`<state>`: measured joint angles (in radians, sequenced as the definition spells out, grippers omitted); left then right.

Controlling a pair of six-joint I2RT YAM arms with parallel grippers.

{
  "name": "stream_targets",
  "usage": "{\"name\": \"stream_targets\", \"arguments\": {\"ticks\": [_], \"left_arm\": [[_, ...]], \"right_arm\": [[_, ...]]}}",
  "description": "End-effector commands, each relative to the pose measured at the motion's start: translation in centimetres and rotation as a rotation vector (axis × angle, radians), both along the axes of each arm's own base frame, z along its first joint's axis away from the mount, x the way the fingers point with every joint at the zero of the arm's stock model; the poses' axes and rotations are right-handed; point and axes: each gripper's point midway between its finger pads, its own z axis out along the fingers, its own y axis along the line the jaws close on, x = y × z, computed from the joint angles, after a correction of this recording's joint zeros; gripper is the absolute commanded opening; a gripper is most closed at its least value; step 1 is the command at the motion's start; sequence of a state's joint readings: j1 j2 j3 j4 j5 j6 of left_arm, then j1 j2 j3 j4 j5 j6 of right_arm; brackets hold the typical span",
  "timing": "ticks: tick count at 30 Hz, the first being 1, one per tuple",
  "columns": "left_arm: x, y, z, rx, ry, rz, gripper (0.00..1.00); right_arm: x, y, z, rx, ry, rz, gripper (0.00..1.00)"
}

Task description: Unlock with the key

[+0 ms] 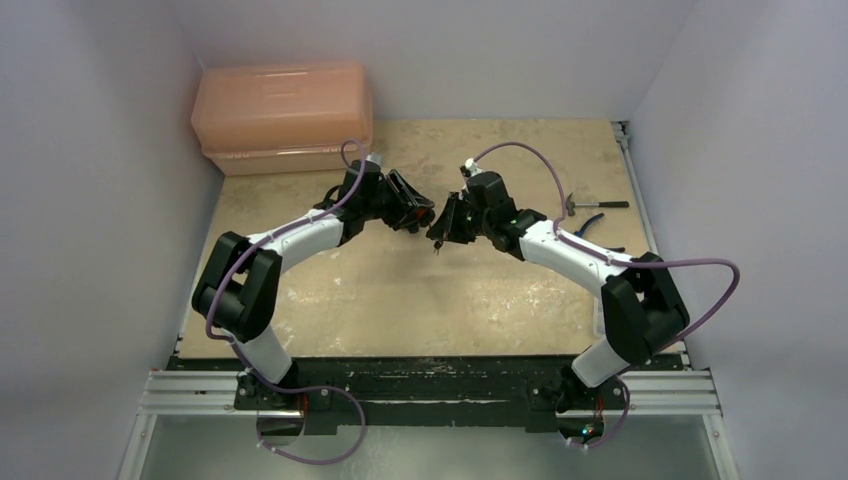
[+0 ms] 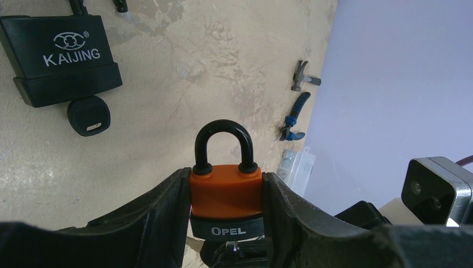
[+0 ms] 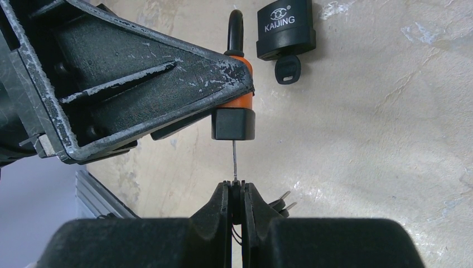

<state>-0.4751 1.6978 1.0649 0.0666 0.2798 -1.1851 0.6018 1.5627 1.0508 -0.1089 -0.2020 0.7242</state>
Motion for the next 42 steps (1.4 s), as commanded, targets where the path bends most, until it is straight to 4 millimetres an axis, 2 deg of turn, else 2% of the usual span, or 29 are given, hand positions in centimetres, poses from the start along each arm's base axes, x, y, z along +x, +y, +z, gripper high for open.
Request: {"name": "stream_targets", "arguments": {"ticks": [1, 7, 18, 34, 42], "left_arm": [[-0.4, -0.9, 3.3, -0.061, -0.087, -0.048, 0.0], [-0.3, -0.8, 3.4, -0.06, -0.097, -0.044, 0.0], [-0.5, -1.0, 4.6, -0.1, -0.129, -0.05, 0.0], [-0.7, -1.0, 5.4, -0.129, -0.153, -0.05, 0.0], [-0.4, -0.6, 4.9, -0.086, -0.154, -0.038, 0.0]], "right_arm": [[1.9, 1.0, 3.7, 0.067, -0.105, -0.002, 0.0], [1.9, 1.2, 2.7, 0.069, -0.069, -0.007, 0.0], [2.5, 2.1, 2.9, 0.141, -0.047, -0.01, 0.0], [1.2, 3.7, 2.8, 0.248, -0.022, 0.083, 0.0], [2.7, 2.3, 4.4, 0.189, -0.072, 0.028, 0.0]]}}
